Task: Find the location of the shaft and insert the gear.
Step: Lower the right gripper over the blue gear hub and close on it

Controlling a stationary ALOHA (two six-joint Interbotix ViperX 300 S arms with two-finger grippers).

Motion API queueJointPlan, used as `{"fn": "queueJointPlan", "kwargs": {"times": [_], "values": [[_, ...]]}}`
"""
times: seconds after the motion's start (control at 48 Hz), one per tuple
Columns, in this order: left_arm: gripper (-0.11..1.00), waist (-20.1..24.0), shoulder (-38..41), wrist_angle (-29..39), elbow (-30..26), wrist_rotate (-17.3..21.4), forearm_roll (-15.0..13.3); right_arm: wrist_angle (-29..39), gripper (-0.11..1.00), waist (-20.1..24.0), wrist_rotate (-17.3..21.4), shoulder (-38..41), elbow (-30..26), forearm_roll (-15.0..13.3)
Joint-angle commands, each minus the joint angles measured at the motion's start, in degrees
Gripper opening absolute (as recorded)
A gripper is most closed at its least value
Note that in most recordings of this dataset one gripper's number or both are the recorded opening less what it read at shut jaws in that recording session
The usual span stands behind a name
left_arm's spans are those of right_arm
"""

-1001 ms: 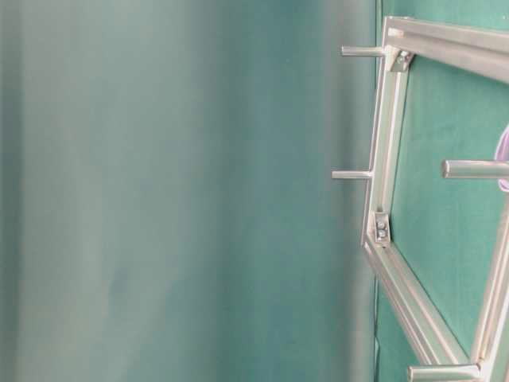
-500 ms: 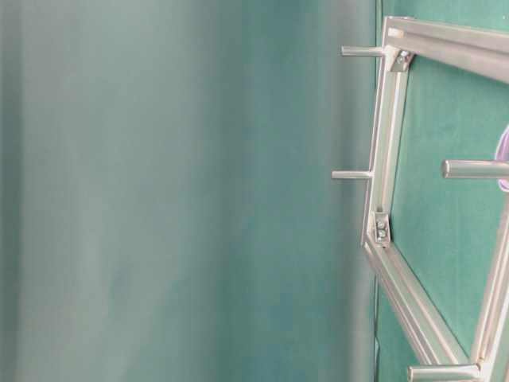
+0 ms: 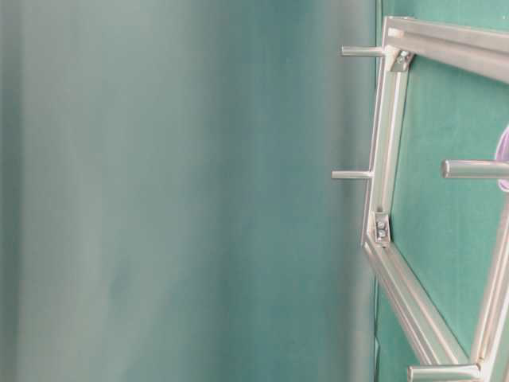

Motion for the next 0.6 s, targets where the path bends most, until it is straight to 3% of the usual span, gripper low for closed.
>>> {"fn": "queueJointPlan", "kwargs": {"times": [0.0,0.229,0.584], "values": [[0.04,0.09,0.53,-0.26,-1.67,-0.09,-0.09,-0.18,0.91,-0.09,0.00,1.67,-1.32,1.32],[0.04,0.79,0.62,-0.26,-1.58,-0.09,-0.09,-0.70,0.91,0.09,0.00,6.86,-1.32,3.52],[0.04,1.05,0.62,-0.26,-1.58,-0.09,-0.09,-3.78,0.91,0.97,0.00,14.50,-2.11,3.60]]}}
